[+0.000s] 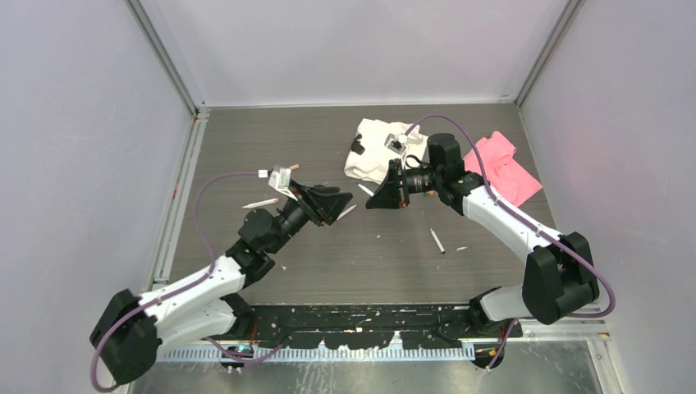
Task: Insert the pens into the pen caps
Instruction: Pick up the pen from the center of the board, then insert the pen cap onto the pen.
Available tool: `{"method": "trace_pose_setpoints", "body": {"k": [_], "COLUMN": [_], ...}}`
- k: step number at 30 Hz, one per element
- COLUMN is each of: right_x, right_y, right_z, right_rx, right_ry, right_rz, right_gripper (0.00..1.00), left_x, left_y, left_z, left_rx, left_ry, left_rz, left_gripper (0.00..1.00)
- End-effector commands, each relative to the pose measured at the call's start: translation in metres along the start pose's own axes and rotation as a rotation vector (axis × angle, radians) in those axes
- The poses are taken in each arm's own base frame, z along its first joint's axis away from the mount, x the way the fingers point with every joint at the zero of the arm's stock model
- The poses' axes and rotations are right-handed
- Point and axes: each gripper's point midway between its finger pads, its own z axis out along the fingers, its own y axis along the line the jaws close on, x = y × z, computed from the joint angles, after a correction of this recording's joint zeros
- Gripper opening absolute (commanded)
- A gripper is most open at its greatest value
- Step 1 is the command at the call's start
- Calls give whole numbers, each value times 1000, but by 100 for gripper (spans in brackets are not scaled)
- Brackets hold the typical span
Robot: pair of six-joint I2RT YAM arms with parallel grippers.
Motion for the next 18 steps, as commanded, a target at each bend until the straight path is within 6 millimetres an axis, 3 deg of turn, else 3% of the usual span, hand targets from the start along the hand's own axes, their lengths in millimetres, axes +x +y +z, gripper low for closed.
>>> {"method": "trace_pose_setpoints", "body": {"k": [1,5,11,15,18], "right_x": [-7,-5,-4,-4,-3], "right_y": [-5,-12,-18,-21,-23], "right_z": [-5,-6,-8,-10,-9], "right_rx": [34,69,102,113,112], "right_ry": [12,32,42,43,47], "right_rz": [-107,-112,-114,-107,-98], "right_gripper": [1,1,1,1,1], "left_x": [31,18,17,22,29], "left_y": [53,80,155,198,217], "left_z": [-39,-60,-67,-69,-60], "left_rx": [-261,-410,-648,-771,-786], "left_ry": [311,436,683,814,896], "left_rz": [280,419,494,555,574], "left_gripper": [58,45,24,22,29]}}
